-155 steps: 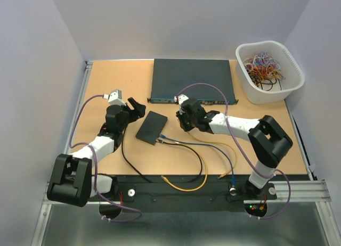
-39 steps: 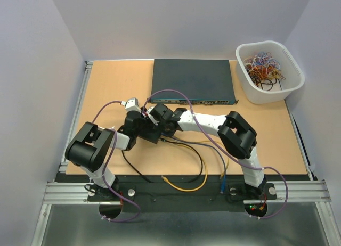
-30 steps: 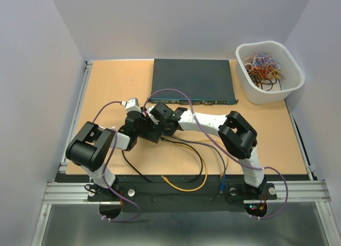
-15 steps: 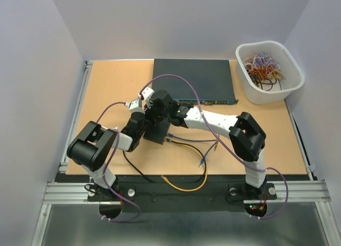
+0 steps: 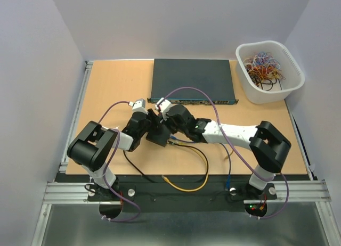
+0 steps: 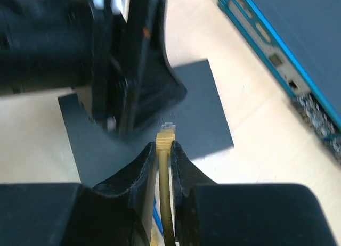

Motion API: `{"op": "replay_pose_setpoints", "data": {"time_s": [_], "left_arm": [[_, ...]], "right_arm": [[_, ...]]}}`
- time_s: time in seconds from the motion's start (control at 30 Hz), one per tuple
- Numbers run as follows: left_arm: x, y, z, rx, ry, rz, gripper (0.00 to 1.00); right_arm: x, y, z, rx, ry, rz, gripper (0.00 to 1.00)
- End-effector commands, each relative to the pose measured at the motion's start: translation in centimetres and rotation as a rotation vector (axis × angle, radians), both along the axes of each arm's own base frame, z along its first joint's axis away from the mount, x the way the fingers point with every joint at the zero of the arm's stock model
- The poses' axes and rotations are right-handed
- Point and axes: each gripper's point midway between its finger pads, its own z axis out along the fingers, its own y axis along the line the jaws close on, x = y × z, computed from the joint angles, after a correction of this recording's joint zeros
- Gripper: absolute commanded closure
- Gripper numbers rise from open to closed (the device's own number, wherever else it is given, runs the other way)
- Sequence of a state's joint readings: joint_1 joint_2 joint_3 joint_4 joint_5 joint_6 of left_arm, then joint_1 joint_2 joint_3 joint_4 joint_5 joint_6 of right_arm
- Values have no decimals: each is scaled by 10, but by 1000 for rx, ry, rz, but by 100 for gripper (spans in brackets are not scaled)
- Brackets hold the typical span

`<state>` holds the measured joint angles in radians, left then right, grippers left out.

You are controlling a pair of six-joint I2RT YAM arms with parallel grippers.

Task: Insert the plug into the switch port

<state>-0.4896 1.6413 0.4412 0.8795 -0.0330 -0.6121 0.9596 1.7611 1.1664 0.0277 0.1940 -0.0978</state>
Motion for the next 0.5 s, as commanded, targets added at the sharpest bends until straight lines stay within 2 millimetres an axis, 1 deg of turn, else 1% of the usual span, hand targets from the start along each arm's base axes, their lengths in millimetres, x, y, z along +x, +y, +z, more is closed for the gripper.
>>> {"op": "replay_pose_setpoints", "data": {"time_s": [0.0,0.03,0.1,0.13,0.23,0.27,0.33,0.37,0.4,0.43,0.47], "left_arm": [[-30,7,-35,58,158,-59,43],[-29,8,-33,49,155,-55,42],[-28,10,-31,44,150,-53,42],[-26,9,-25,36,135,-51,42],[-28,4,-7,0,97,-79,42],[-28,0,10,-28,53,-97,42],[-33,-9,31,-76,5,-153,42],[-33,-14,58,-117,-64,-179,42],[-39,-19,69,-146,-88,-219,41],[-43,-22,94,-185,-145,-243,40],[-46,-24,107,-205,-174,-258,38]], "right_arm": [[4,-23,24,104,-57,-99,100],[-2,-33,19,108,-41,-120,100],[-7,-39,17,124,-34,-127,100],[-14,-41,15,153,-4,-129,99],[-19,-42,31,213,-14,-122,100],[-21,-42,41,243,-21,-117,100],[-25,-41,53,283,-29,-102,100],[-29,-39,60,312,-25,-83,99],[-30,-39,77,363,-45,-73,100],[-36,-36,87,400,-44,-48,99],[-38,-37,91,424,-46,-43,99]]}}
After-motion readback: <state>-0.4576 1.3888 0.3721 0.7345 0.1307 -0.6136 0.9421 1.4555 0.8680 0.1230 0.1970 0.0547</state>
